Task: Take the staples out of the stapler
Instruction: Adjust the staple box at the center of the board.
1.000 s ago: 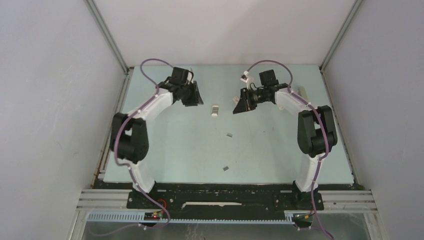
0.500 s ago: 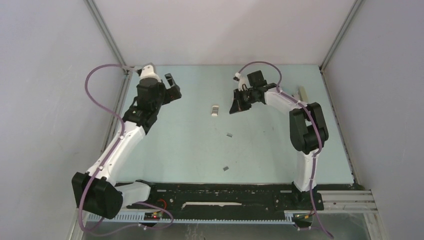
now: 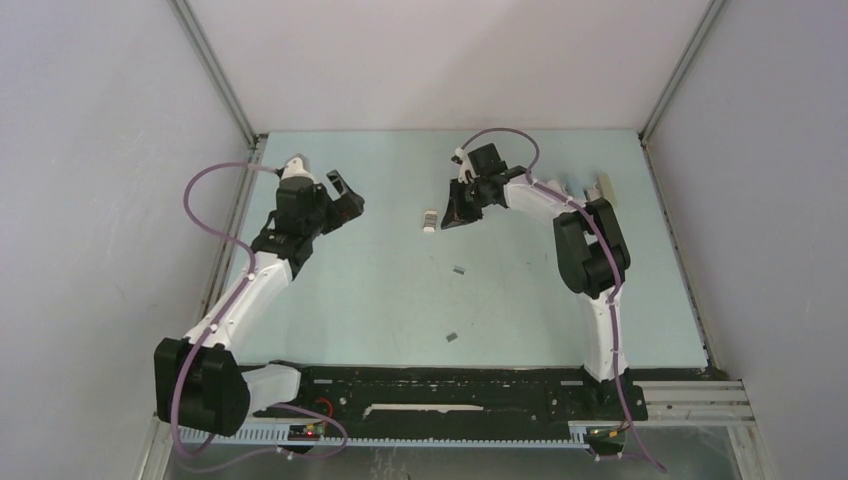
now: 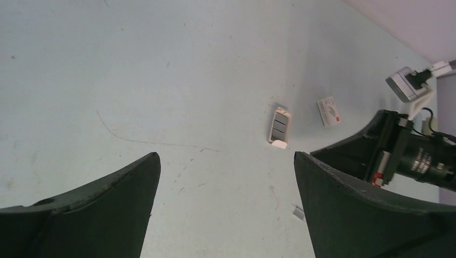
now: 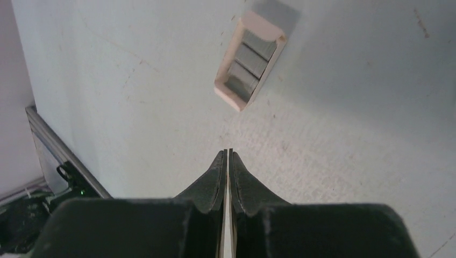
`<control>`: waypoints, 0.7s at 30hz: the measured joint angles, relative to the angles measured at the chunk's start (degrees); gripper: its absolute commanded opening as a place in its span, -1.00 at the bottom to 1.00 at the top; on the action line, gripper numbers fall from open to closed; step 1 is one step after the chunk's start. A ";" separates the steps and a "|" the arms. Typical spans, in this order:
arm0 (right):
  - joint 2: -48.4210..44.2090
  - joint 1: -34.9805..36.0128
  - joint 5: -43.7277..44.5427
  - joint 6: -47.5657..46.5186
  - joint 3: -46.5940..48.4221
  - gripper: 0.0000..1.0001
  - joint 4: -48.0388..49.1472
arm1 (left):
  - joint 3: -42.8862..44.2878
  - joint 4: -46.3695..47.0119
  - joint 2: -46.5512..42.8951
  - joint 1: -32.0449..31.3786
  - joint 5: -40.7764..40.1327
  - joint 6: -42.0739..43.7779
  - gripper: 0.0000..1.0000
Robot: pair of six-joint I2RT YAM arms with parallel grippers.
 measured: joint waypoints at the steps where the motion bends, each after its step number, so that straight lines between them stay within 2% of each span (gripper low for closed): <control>1: 0.63 0.15 0.72 0.61 0.72 -0.80 -0.11 | 0.00 0.09 0.28 0.00 0.59 -0.24 1.00; 11: 5.05 2.60 14.67 5.49 8.00 -0.81 -4.79 | 0.00 1.07 2.80 0.00 4.61 -0.87 1.00; 21: 9.53 5.18 18.40 7.96 11.74 -0.82 -7.39 | 0.00 0.96 3.78 0.00 5.97 -0.66 1.00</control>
